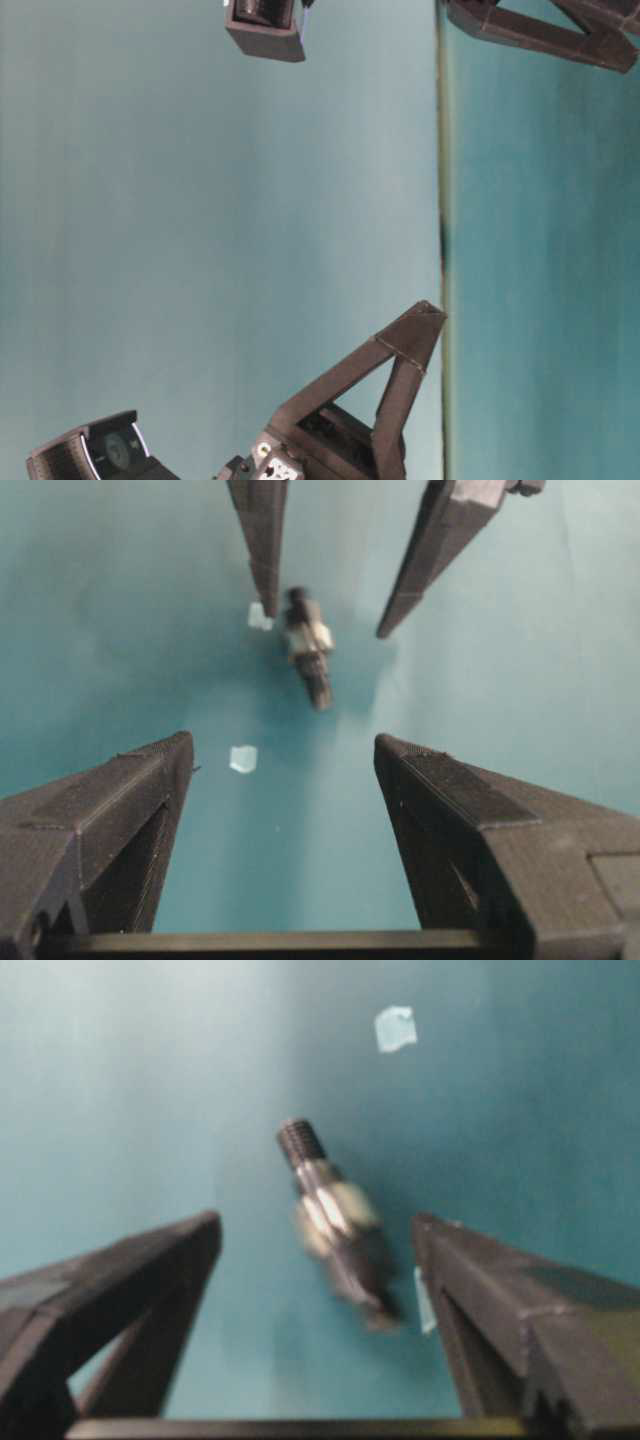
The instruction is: Insert the washer onto the shaft with both hands.
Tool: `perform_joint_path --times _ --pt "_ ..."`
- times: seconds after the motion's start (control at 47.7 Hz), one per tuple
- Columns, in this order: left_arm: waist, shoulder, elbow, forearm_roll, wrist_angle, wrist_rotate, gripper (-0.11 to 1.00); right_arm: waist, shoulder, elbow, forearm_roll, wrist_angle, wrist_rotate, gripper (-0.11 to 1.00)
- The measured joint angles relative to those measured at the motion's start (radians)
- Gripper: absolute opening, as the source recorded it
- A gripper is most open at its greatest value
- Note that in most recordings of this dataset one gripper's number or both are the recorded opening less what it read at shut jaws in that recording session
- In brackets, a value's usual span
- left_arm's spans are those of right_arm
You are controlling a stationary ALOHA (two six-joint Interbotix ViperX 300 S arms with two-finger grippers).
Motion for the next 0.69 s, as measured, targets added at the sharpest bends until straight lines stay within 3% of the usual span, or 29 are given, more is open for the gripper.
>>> perform_joint_path --times 0.692 --pt "-0.002 -0.003 0.009 0.0 0.002 0.0 0.8 0.0 0.0 0.0 0.0 -0.038 0.002 0.61"
